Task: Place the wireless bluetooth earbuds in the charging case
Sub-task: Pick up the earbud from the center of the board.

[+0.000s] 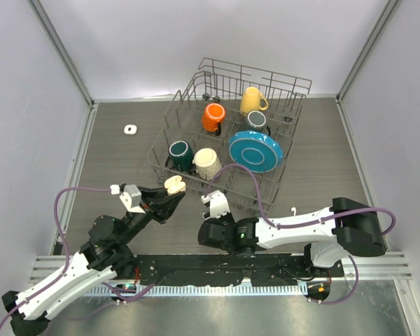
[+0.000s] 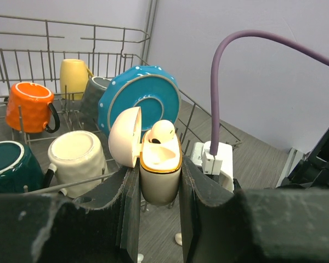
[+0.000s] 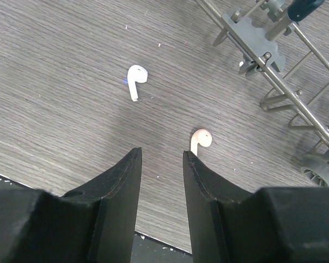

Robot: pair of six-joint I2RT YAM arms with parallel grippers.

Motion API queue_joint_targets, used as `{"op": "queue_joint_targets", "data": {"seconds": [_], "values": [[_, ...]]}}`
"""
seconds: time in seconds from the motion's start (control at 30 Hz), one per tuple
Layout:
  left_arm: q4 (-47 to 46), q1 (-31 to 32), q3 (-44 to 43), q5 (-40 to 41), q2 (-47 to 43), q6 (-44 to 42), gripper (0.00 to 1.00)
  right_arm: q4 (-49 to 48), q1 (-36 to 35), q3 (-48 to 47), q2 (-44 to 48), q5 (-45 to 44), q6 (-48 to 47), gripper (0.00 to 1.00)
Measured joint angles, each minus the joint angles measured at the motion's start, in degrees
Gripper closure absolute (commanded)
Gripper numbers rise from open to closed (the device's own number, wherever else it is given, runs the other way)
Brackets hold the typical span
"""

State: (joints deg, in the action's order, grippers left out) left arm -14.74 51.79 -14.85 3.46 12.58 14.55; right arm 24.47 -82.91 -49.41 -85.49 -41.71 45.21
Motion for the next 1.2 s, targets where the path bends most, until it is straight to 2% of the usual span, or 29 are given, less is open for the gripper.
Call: {"op": "queue_joint_targets", "data": {"seconds": [0.33,0.7,1.2], "values": [[0.0,0.0,0.0,0.0,0.3,0.0,1.0,3.0,0.1,0.0,-1.6,-0.9,3.4,0.58],[-0.1,0.0,0.0,0.0,0.8,0.0,1.0,2.8,0.5,1.9,-4.8,-1.1,4.7,0.5],[-0.4,0.0,0.0,0.0,0.9,0.1,1.0,-5.2,5.0,6.3,-4.7,0.5,3.4,0.5]]}}
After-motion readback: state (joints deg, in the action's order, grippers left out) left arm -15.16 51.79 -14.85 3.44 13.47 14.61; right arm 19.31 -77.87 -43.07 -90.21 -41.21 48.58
